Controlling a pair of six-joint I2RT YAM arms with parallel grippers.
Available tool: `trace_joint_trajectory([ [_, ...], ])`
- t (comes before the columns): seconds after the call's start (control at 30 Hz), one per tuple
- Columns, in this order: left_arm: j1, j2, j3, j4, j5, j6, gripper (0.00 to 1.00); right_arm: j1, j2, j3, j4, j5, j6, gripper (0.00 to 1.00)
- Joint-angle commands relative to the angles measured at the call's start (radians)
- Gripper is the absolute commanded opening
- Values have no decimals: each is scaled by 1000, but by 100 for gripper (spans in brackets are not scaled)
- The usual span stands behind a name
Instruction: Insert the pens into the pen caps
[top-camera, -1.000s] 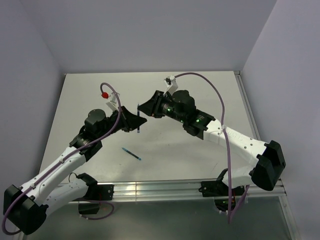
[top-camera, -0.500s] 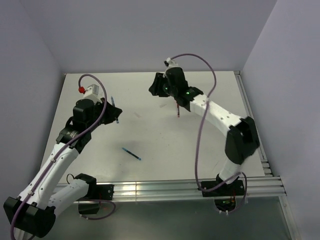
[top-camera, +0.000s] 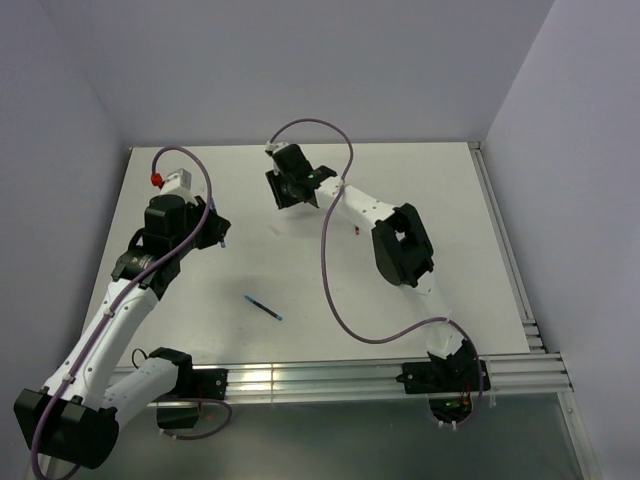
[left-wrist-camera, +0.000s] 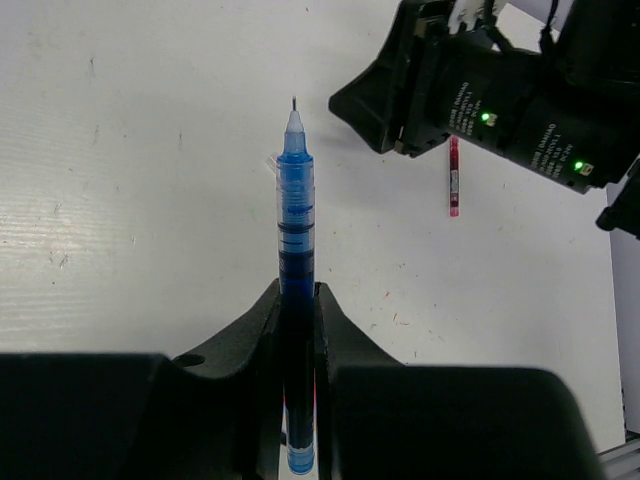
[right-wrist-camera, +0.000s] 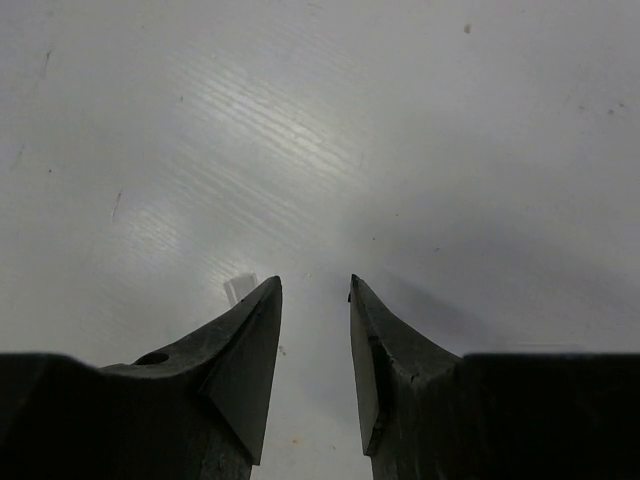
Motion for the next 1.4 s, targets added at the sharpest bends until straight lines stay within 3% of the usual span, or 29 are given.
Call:
trace_joint_trajectory([
  [0.0,3,5,13,30,-5,25,0,39,16,92,-71,51,-78,41],
  [0.33,5,5,-4,30,-4,30,0,98,59,86,-103,56,-96,40],
  [1.37,0,8,-8,27,6,41,0,122,156,158,-144,50,-127,37],
])
